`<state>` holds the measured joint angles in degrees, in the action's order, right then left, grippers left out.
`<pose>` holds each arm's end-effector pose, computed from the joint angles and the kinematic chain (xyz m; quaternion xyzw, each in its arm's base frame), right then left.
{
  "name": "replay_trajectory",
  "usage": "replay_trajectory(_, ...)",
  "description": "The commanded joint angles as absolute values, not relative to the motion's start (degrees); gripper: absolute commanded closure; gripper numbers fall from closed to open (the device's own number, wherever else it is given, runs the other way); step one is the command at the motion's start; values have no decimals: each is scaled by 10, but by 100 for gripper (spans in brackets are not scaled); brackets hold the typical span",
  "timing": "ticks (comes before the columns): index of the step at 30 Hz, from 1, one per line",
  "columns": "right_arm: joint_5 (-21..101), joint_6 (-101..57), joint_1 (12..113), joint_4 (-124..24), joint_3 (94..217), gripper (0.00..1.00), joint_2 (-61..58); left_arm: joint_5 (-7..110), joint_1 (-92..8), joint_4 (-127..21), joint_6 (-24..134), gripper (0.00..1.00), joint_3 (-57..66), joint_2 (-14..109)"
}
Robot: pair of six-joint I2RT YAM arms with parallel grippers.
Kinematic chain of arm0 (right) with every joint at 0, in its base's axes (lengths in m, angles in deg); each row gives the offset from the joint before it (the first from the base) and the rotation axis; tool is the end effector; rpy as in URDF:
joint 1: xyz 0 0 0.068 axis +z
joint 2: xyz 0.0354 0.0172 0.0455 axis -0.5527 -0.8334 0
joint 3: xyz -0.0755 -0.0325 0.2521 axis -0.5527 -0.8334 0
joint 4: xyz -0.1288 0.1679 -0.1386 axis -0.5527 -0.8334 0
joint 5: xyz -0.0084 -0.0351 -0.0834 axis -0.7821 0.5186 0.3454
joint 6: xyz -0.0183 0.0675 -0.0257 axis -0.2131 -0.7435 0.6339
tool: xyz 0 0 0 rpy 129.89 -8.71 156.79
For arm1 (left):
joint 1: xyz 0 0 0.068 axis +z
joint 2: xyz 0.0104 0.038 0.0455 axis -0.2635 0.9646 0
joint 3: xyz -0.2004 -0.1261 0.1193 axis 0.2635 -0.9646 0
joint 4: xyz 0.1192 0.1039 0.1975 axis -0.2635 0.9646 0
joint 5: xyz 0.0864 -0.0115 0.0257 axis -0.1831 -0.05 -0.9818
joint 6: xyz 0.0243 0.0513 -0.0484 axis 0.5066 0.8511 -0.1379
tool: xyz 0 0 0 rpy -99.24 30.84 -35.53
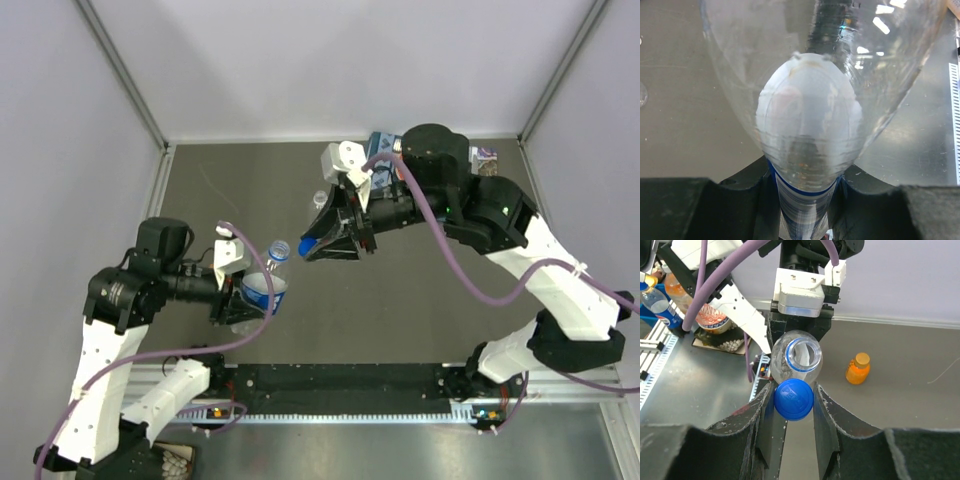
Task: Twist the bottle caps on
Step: Screw the bottle cap onto the plastic bottle.
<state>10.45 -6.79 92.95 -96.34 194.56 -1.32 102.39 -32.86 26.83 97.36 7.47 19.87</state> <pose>0.1023 0.2468 0.5188 -0.5786 0.5070 0.4780 0.4239 0.0763 -0.0804 0.3834 0.4893 0.6772 -0.4250 0.3483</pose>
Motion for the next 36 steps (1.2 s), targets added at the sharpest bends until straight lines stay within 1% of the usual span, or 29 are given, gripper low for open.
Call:
replay_trajectory(1, 52, -50, 923, -973, 1995, 87, -32, 1027, -332, 287, 975, 85, 77, 196)
replay_trajectory(9, 29, -52, 922, -966, 2028, 90, -65, 1036, -337, 295, 990, 87, 77, 199)
replay_trajectory(17, 1, -82, 922, -914, 2029, 92, -98, 1043, -337, 293, 1001, 87, 67, 185)
replay_trajectory(25, -25, -116, 922, -857, 1996, 94, -102, 1038, -337, 293, 1011, 89, 72, 185)
replay_trajectory(33, -28, -137, 920, -827, 1941, 96, -75, 1028, -337, 245, 975, 95, 76, 179)
replay_trajectory(36, -28, -144, 911, -821, 1924, 96, -61, 1020, -337, 235, 967, 96, 83, 181)
